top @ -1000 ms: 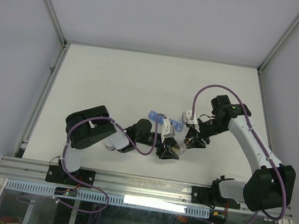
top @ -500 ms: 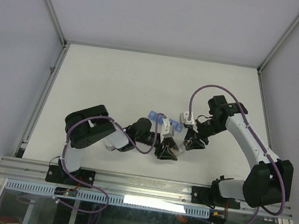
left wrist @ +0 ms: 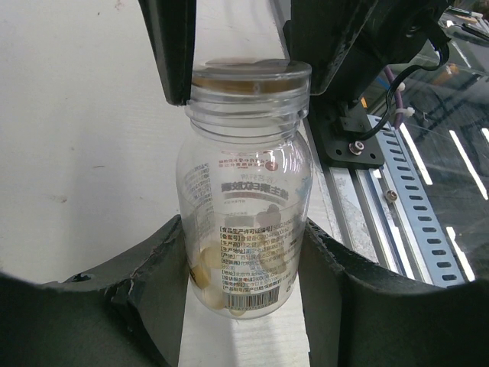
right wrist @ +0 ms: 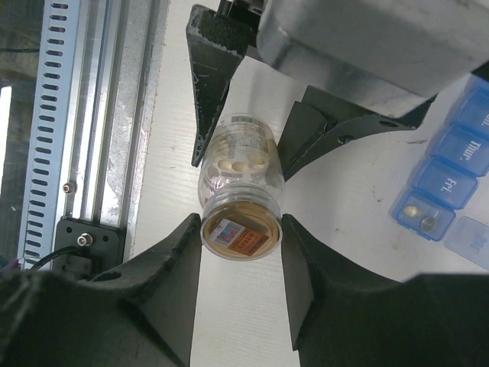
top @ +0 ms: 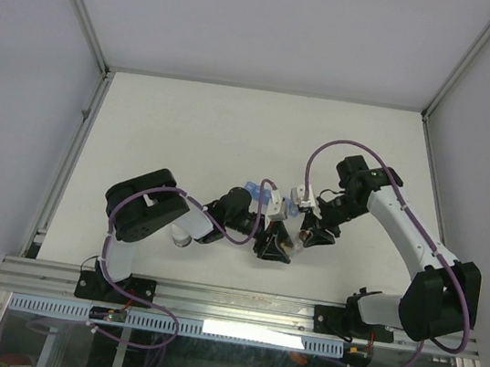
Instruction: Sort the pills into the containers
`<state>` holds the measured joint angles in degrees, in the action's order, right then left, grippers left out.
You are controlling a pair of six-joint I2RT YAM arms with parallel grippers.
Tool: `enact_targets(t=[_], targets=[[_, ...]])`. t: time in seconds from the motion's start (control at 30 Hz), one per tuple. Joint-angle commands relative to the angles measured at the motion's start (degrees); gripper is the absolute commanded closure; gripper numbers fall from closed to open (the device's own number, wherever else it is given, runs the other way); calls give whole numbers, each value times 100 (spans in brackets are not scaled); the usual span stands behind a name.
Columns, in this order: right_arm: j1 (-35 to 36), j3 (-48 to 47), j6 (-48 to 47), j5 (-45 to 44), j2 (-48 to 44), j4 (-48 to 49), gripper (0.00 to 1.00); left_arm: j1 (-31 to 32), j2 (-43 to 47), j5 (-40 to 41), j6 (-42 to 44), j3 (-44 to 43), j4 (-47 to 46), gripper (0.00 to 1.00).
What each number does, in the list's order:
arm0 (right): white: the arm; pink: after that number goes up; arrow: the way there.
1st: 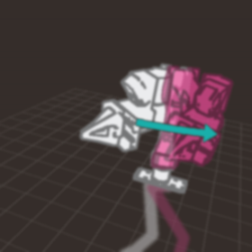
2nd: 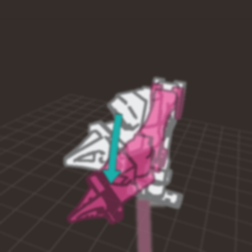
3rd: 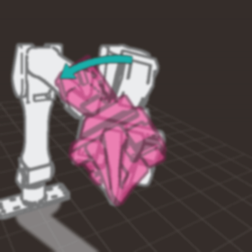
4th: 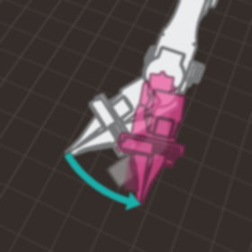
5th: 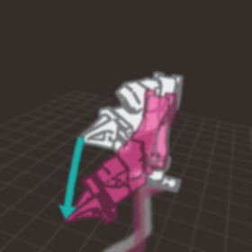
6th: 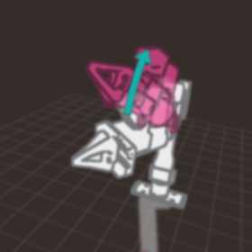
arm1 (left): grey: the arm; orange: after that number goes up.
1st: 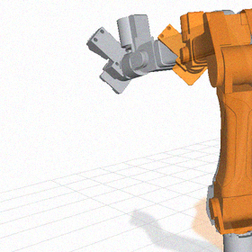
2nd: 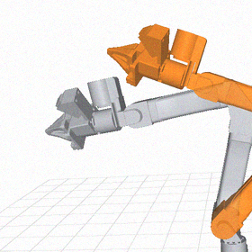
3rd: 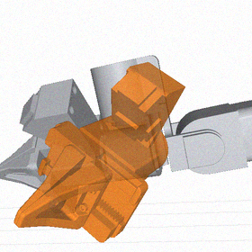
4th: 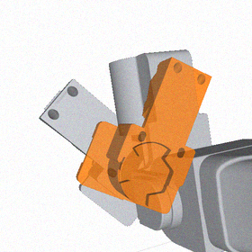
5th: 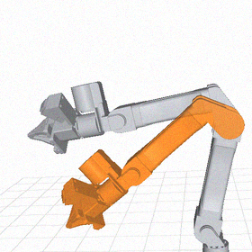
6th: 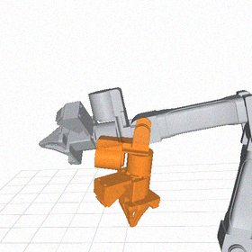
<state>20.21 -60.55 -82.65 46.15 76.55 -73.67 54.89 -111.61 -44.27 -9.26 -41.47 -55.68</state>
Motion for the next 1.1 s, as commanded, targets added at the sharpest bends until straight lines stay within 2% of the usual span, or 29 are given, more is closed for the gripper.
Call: enact_targets(t=[0.0, 0.3, 0.43, 0.73, 0.93, 1.0, 1.07], targets=[[135, -118, -93, -56, -114, 107, 59, -52, 186, -490, -256, -304, -299, 91], [266, -11, -19, -117, -89, 102, 59, -201, 219, -825, -659, -346, -503, 92], [274, -68, 336, 61, 23, 147, 60, -216, 283, -684, -609, -311, -500, 92], [275, -95, 2571, -167, 441, 711, 63, -173, 803, 910, 91, 130, -608, 93], [280, -101, 4549, -996, 656, 1582, 65, -115, 893, 1798, 311, 138, -475, 93], [263, -144, 4770, -1037, 687, 1605, 63, -111, 841, 1872, 310, 128, -445, 93], [224, -206, 4773, -837, 664, 1541, 57, -109, 781, 1843, 337, 165, -461, 92]])
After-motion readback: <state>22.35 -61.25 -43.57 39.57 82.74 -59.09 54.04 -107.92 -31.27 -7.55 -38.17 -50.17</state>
